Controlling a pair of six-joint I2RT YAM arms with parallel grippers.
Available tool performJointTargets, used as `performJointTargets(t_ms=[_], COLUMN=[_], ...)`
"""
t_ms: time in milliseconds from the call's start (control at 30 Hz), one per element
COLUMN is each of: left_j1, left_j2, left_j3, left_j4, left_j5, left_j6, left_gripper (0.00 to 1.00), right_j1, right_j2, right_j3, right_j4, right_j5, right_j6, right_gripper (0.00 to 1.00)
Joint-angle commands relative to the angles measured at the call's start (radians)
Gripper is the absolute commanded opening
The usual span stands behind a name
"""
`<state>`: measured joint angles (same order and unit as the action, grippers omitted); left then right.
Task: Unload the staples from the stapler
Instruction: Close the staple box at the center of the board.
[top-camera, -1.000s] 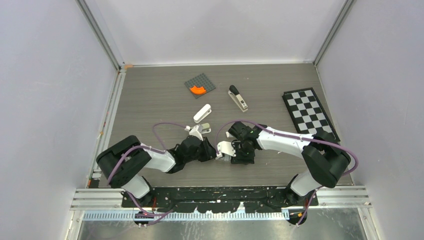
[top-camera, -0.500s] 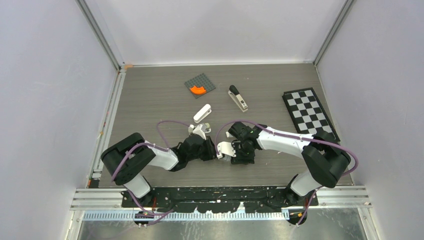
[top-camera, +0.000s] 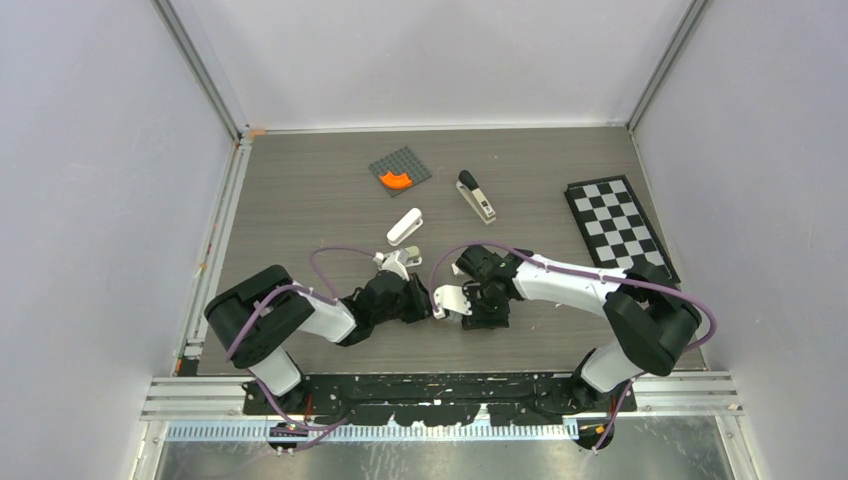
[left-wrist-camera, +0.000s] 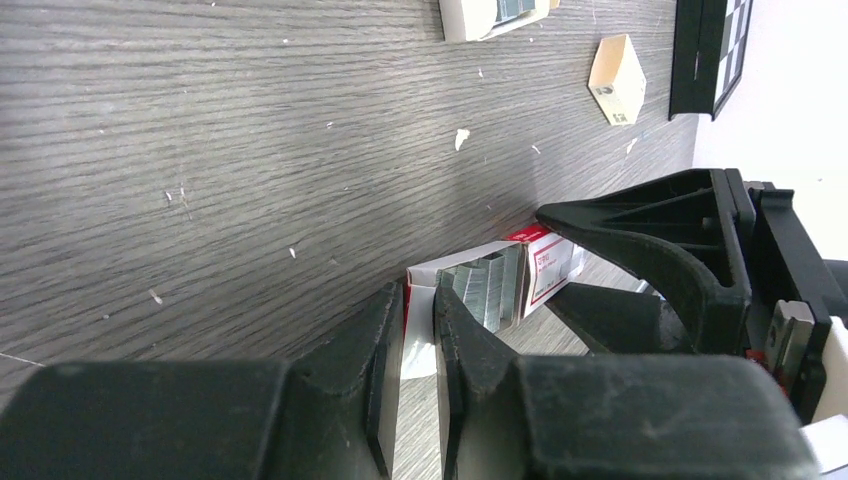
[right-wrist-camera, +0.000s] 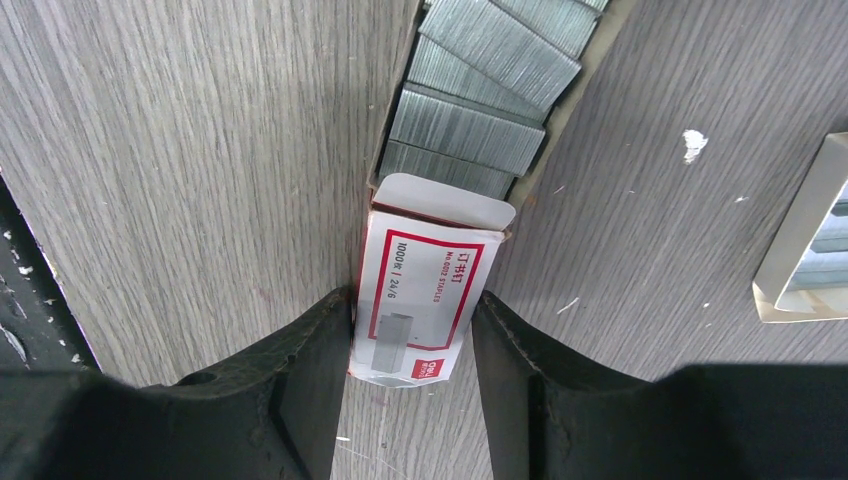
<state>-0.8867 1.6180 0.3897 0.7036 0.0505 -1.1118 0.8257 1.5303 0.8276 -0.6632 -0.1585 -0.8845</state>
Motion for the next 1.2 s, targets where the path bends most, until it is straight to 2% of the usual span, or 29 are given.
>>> performJointTargets(t_ms=[0,733,1033,1167], left_j1=[0.005,-0.033,-0.059,-0.062], left_j2=[0.030,0.054,0.066,0.049], left_j3=[-0.028,-0.023,-0.030,-0.051], left_j4=[0.036,0.073,0.087,0.087], left_j5=[-0.030,-0.043,-0.108,-0.150], left_j6=[-0.033,-0.082,-0.095,-0.110], left_gripper=[0.18,0.16,0.15,0.15], right_j1=[0.013,0.021,0.020,0.021], right_j2=[0.058,0.087,0.094,0.097], right_j3=[-0.029,-0.008,-0.002,-0.001], right_j4=[0.093,0.105,0.109,0.112], right_j5=[-0.002,-0.009,-0.003,-0.002], right_j6=[-0.005,0.047,0.067,0.073], right_gripper=[0.52,0.52,0.51,0.47])
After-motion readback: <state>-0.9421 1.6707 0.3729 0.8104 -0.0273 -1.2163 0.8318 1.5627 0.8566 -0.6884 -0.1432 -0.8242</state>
